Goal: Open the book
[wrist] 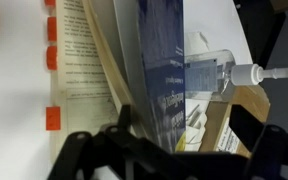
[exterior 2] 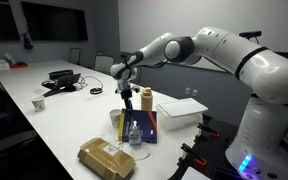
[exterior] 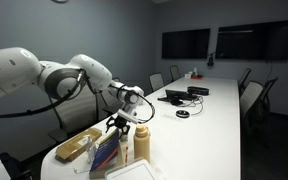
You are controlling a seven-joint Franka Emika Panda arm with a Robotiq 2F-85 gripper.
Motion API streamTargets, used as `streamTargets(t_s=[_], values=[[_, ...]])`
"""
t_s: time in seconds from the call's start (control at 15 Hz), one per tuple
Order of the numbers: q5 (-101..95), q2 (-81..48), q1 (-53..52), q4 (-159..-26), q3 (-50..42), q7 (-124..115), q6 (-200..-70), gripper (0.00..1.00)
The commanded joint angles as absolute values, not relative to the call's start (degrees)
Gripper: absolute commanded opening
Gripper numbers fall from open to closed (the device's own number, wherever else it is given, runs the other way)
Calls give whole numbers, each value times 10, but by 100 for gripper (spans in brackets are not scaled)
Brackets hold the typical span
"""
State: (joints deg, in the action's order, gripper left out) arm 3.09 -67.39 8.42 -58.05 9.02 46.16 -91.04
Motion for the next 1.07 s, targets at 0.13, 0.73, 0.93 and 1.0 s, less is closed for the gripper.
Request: streamTargets(t_s=[0.13,0.73,0.93,1.0], values=[[48,-664,88,-565,112,469,-841,100],[54,-647,93,-570,142,465,-782,100],[62,-641,95,-575,152,467,-771,100],[66,-639,97,-576,157,469,-768,100]])
